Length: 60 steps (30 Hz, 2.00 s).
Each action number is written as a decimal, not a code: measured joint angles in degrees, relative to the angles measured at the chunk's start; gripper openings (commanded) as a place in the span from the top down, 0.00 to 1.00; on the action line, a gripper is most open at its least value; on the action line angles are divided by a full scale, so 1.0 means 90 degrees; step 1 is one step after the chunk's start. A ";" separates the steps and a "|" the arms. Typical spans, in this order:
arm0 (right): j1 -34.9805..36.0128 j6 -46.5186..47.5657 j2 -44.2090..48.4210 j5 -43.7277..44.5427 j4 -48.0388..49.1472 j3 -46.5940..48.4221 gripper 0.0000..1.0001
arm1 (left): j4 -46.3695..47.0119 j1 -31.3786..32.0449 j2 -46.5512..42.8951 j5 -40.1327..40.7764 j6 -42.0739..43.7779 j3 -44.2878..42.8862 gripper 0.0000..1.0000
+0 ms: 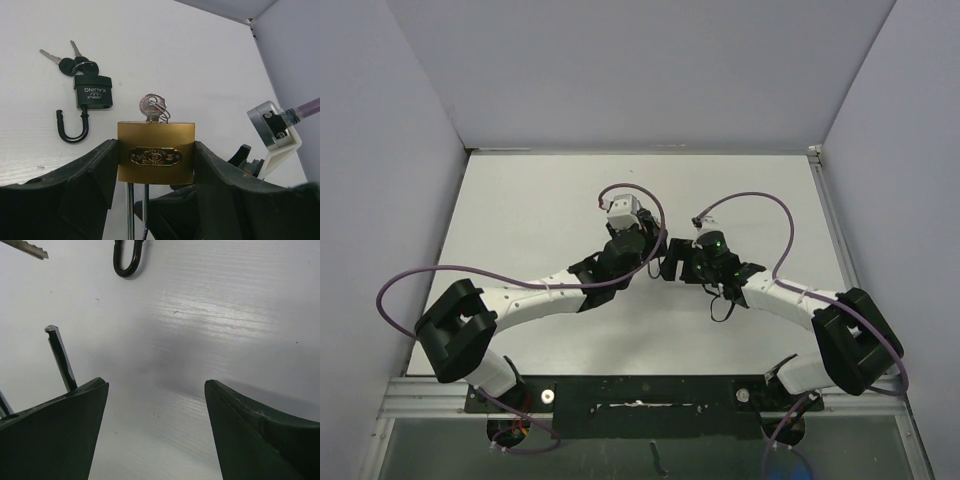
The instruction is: Unlock with the key
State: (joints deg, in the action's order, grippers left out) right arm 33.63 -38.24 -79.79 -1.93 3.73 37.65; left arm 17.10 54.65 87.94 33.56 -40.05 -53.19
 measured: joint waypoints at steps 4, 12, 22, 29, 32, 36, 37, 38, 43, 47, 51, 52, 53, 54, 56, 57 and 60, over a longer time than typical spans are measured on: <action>0.0027 -0.0015 -0.0029 0.0000 0.0019 0.0000 0.20 | 0.0058 0.0000 -0.0100 0.0000 -0.0029 0.0012 1.00; 0.0090 -0.0007 -0.0029 -0.0007 0.0075 0.0010 0.20 | 0.0121 0.0000 -0.0104 0.0000 -0.0219 0.0019 1.00; 0.0233 -0.0010 -0.0078 -0.0078 0.0299 0.0046 0.20 | 0.0357 -0.0002 -0.0102 0.0063 -0.0559 0.0019 1.00; 0.0233 -0.0063 -0.0100 -0.0155 0.0435 0.0046 0.20 | 0.0435 -0.0019 -0.0102 0.0083 -0.0699 0.0024 1.00; 0.0204 -0.0114 -0.0066 -0.0007 0.0328 0.0046 0.20 | 0.0495 -0.0051 -0.0104 0.0180 -0.0646 0.0087 1.00; -0.0092 -0.0138 0.0248 0.0102 0.0104 -0.0015 0.20 | 0.0430 -0.0238 -0.0175 0.0291 -0.0488 0.0304 1.00; -0.0206 -0.0136 0.0374 0.0114 0.0049 -0.0034 0.20 | 0.0350 -0.0330 -0.0214 0.0308 -0.0457 0.0362 1.00; -0.0313 -0.0134 0.0515 0.0129 -0.0015 -0.0049 0.20 | 0.0277 -0.0410 -0.0248 0.0335 -0.0410 0.0408 1.00; -0.0619 -0.0083 0.1117 0.0202 -0.0255 -0.0053 0.20 | -0.0267 -0.0891 -0.0340 0.0537 -0.0022 0.0478 1.00; -0.0651 -0.0005 0.1409 0.0194 -0.0425 -0.0053 0.20 | -0.0724 -0.1236 -0.0340 0.0590 0.0374 0.0478 1.00; -0.0651 0.0039 0.1477 0.0160 -0.0573 -0.0053 0.20 | -0.1183 -0.1559 -0.0323 0.0517 0.0670 0.0478 1.00; -0.0651 0.0041 0.1489 0.0146 -0.0605 -0.0053 0.20 | -0.1258 -0.1627 -0.0299 0.0500 0.0709 0.0478 1.00; -0.0651 0.0041 0.1498 0.0141 -0.0629 -0.0053 0.20 | -0.1311 -0.1683 -0.0257 0.0493 0.0753 0.0476 1.00; -0.0651 0.0044 0.1501 0.0136 -0.0641 -0.0053 0.20 | -0.1367 -0.1717 -0.0199 0.0491 0.0777 0.0459 1.00; -0.0651 0.0044 0.1520 0.0121 -0.0702 -0.0053 0.20 | -0.1491 -0.1736 -0.0036 0.0464 0.0818 0.0384 1.00; -0.0651 0.0041 0.1537 0.0117 -0.0724 -0.0053 0.20 | -0.1547 -0.1736 0.0073 0.0430 0.0826 0.0330 1.00; -0.0651 0.0041 0.1617 0.0100 -0.0782 -0.0053 0.20 | -0.1617 -0.1734 0.0410 0.0308 0.0806 0.0223 1.00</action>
State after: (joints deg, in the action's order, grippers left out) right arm 27.77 -37.87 -65.23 -1.04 -3.31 37.17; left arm 2.55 39.05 91.64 36.34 -32.80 -51.18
